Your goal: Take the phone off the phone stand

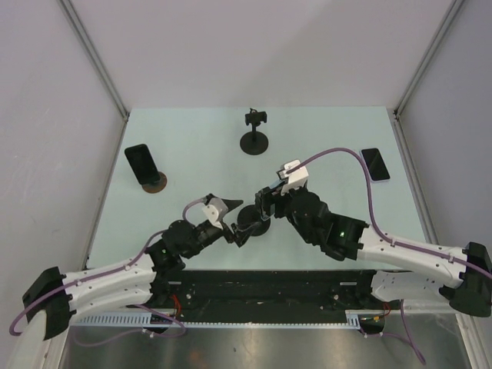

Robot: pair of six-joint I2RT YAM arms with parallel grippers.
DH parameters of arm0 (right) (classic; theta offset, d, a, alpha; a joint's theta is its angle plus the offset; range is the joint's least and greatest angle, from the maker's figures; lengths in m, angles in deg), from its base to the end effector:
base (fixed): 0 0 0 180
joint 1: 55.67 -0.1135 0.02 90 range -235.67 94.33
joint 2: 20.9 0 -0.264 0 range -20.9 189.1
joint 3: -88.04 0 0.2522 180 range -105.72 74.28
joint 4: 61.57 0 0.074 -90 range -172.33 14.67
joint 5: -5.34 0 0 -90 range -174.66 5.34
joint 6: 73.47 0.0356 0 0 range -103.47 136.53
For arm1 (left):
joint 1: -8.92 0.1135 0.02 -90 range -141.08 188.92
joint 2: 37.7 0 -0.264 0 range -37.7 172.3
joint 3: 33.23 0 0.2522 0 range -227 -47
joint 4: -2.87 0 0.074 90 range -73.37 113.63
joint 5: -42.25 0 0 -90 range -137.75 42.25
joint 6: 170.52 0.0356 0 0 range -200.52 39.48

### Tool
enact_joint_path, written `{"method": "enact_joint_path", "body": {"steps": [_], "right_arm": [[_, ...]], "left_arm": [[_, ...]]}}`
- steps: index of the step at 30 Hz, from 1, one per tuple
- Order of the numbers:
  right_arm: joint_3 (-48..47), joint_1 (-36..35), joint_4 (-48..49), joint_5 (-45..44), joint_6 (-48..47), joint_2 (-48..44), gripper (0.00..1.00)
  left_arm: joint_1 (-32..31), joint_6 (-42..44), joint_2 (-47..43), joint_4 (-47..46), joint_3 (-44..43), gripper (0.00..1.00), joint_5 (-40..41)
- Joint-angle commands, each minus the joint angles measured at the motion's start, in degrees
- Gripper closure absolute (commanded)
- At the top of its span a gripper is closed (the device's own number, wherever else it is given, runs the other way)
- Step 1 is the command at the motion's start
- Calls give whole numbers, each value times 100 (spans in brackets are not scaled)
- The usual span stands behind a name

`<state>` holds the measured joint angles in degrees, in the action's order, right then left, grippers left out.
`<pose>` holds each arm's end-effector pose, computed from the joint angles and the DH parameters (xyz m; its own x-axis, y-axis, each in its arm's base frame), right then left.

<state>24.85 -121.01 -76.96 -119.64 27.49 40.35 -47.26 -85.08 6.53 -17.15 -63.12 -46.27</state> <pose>0.1209 0.2145 0.3295 -0.1926 -0.0462 -0.9802 -0.4842 0.8733 0.0540 0.1033 -0.1525 0.2460 -0.0100 -0.1279 -0.9917 0.8180 0.5694 -0.0817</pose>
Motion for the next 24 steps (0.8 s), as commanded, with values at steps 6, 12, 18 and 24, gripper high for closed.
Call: {"method": "enact_joint_path", "body": {"steps": [6,12,18,24], "right_arm": [[-67,-216,303,-844,328,53,100],[-67,-286,286,-808,345,62,100],[-67,-304,260,-817,302,53,100],[-67,-33,181,-511,21,-139,100]], "left_arm": [[-376,262,1061,-462,-681,22,723],[-376,254,1474,-691,-954,33,468],[-385,219,1528,-709,-955,56,433],[-350,350,1255,-700,-709,100,240]]}}
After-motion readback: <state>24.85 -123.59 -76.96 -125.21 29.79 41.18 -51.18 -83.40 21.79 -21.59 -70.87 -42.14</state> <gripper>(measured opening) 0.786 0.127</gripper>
